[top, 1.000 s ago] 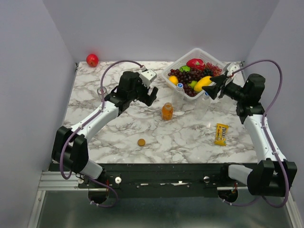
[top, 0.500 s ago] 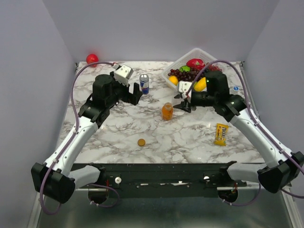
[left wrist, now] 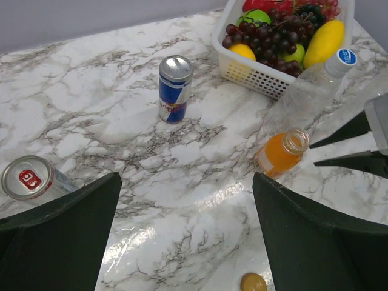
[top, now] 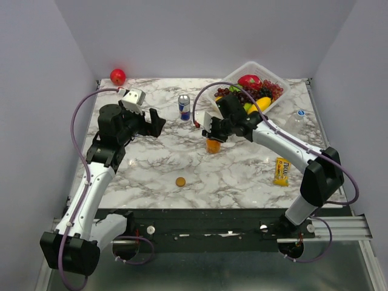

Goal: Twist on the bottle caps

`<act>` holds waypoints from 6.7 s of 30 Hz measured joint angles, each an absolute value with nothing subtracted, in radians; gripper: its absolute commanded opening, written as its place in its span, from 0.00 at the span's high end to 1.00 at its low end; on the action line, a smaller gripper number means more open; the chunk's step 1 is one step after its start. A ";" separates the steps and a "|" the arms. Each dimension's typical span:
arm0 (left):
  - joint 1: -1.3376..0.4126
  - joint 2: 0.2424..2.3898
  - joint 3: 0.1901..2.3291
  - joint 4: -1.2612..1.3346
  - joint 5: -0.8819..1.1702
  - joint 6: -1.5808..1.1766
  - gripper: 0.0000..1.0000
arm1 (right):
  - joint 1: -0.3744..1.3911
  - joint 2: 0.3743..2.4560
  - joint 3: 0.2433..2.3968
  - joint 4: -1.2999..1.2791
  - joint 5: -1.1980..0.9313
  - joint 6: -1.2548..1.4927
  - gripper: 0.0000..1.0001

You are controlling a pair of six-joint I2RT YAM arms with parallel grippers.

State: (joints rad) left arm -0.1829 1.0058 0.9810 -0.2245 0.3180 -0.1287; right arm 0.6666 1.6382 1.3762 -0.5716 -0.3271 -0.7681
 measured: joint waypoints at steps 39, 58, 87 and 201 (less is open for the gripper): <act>-0.187 0.866 0.629 -0.128 0.682 0.169 0.01 | 0.673 1.786 1.610 -0.914 -0.403 -0.802 0.99; -0.502 0.967 0.518 0.045 0.661 0.351 0.01 | 0.757 1.755 1.815 -1.135 -0.698 -0.946 0.98; -0.552 1.042 0.492 0.177 0.684 0.308 0.20 | 0.785 1.756 1.852 -1.225 -0.821 -1.049 0.96; -0.635 1.089 0.304 0.665 0.735 0.113 1.00 | 0.753 1.512 1.636 -0.973 -0.764 -0.863 0.63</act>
State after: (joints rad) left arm -0.6353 1.0893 0.3042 0.6647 0.7349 0.1131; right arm 0.7528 1.5120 1.6363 -0.9730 -0.7639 -0.8631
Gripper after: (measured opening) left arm 0.719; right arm 0.467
